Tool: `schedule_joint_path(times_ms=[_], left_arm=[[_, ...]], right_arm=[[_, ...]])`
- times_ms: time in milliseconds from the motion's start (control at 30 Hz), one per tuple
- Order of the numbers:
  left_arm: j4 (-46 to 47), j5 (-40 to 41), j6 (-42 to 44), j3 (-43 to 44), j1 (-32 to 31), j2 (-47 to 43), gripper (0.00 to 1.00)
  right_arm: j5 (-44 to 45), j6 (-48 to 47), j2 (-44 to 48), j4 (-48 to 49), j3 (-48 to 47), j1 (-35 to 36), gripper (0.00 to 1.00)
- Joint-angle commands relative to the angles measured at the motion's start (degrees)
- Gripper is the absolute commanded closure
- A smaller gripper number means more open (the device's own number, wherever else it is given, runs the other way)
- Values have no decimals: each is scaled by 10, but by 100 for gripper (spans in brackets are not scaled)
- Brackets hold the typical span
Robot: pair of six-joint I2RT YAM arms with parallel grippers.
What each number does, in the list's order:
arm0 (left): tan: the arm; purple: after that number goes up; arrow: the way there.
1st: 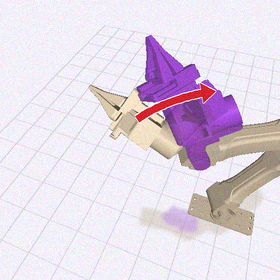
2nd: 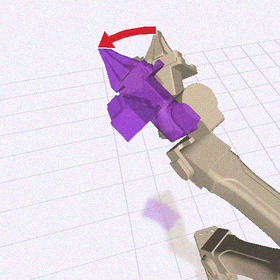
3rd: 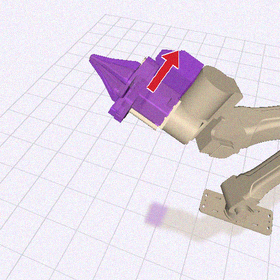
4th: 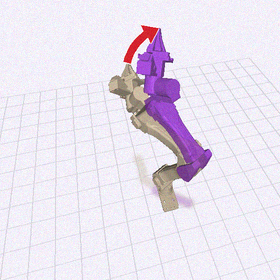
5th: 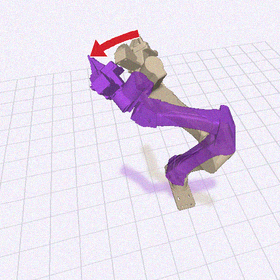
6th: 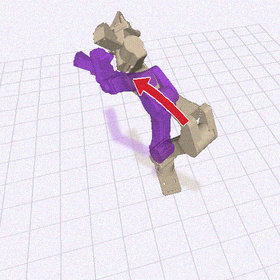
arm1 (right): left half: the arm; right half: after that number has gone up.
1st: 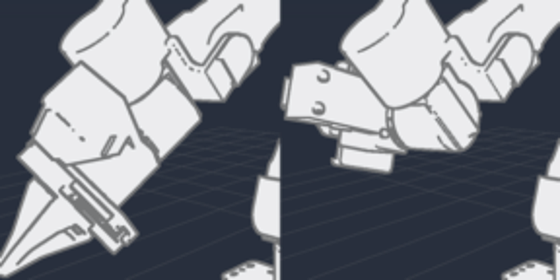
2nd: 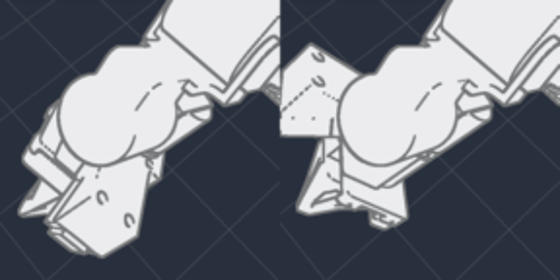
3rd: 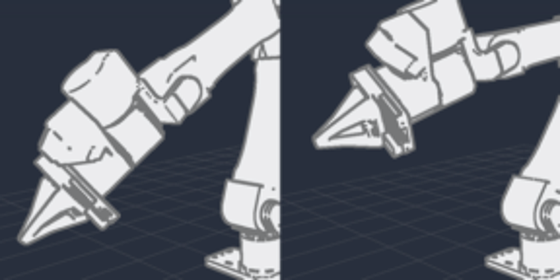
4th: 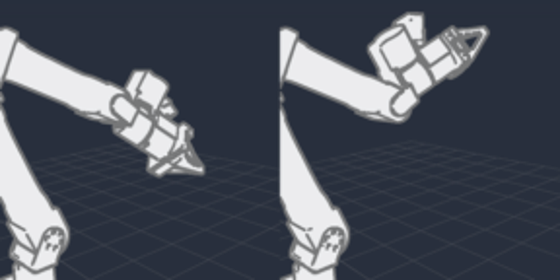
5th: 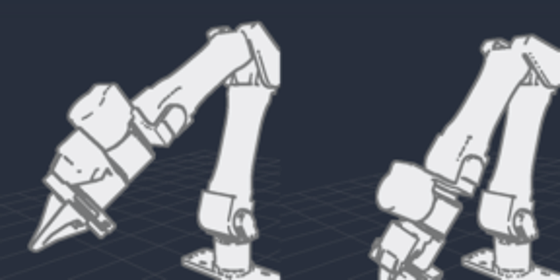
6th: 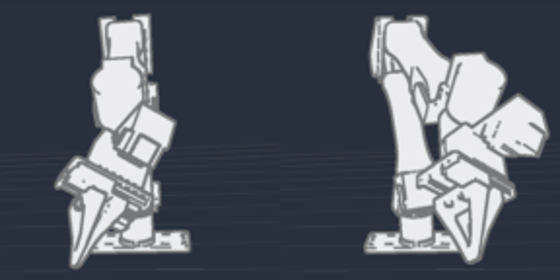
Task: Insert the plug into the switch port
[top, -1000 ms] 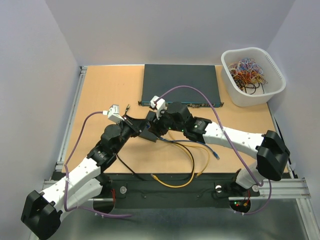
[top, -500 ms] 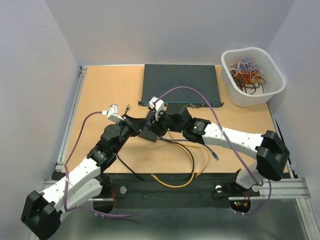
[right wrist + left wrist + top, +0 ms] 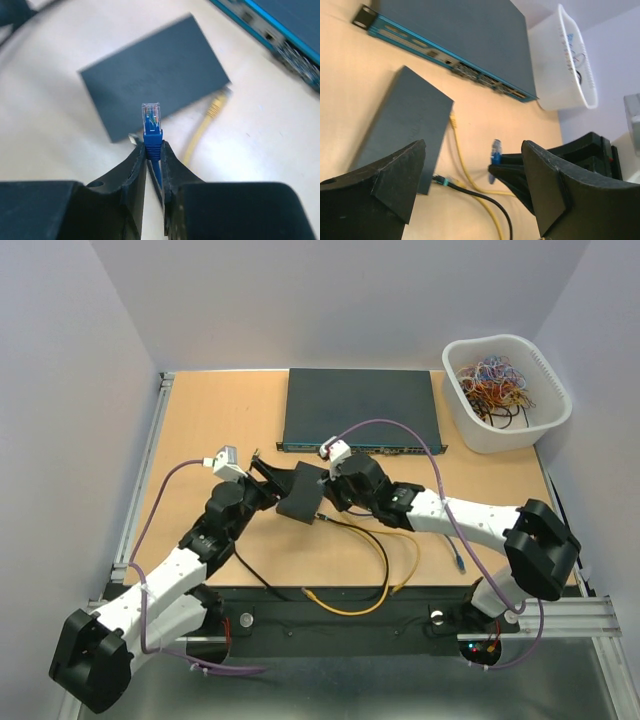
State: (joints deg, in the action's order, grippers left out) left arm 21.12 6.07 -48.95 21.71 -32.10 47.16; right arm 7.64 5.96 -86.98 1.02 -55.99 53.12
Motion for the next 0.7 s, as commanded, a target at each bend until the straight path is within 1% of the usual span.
schedule_joint_path(times_ms=[0,167,233,267,333,467,667], left_arm=[[45,-16,34,12,39,25,11],[112,-56,59,14,102,100,13],[138,-81,63,14,112,125,13],[165,-90,65,15,118,154,14],[191,-111,75,24,120,195,14],[216,-133,98,47,122,257,17],[248,-132,131,65,122,323,22]], right_arm=[[37,22,-1,-10,18,-25,100],[8,23,-46,-36,18,-25,100],[5,24,-64,-40,11,-25,100],[4,24,-81,-42,1,-25,99],[-2,20,-106,-49,-7,-26,100],[-11,18,-134,-55,-19,-26,99],[-15,13,-166,-58,-32,-25,100]])
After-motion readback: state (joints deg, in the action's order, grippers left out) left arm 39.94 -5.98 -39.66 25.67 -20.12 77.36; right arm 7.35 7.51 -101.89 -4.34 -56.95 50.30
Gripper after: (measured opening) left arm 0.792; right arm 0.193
